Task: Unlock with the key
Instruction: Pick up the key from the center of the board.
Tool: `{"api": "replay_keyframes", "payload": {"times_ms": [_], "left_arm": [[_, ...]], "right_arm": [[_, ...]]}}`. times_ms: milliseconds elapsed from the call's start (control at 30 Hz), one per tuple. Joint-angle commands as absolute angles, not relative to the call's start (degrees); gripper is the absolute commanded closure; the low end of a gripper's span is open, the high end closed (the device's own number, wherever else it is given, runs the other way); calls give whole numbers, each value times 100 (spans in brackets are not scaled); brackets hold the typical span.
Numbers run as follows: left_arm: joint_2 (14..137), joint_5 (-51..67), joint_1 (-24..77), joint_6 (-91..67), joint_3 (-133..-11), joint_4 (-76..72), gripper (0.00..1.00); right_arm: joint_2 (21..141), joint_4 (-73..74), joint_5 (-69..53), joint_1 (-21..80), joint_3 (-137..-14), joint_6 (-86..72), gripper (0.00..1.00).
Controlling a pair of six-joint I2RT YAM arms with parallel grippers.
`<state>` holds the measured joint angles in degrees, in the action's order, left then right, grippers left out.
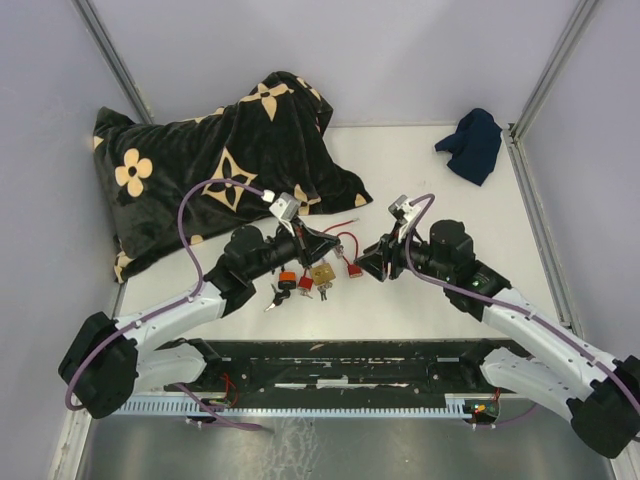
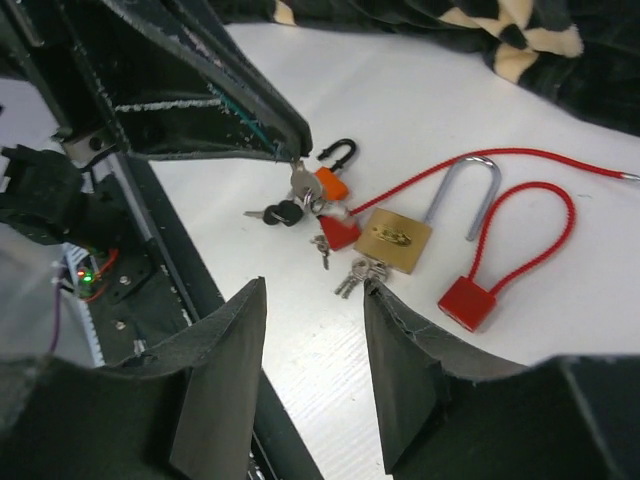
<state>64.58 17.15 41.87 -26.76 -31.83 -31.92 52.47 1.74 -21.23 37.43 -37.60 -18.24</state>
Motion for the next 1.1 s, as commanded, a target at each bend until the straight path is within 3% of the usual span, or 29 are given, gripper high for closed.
{"api": "replay_keyframes", "payload": {"times_ms": [0,233,467,1067], "left_arm": [[6467,2724,3915,-2863,-3222,-4089,97],[6386,2969,3900,-3384,-3195,-4629,97],[6236,2962,3908,-3463,-3207,-4566,97],[6209,2813,3903,-3791,-3160,-4843,97]], "right_arm": [[5396,-1505,-3587,3363,-3576,-2443,49],[5716,-3080,-4057,3008,-3419,-3291,49],[5893,-3736,-4297,2975,-3365,-3788,52],[6134,-4395,-4699,2969,-3150,-4244,66]]}}
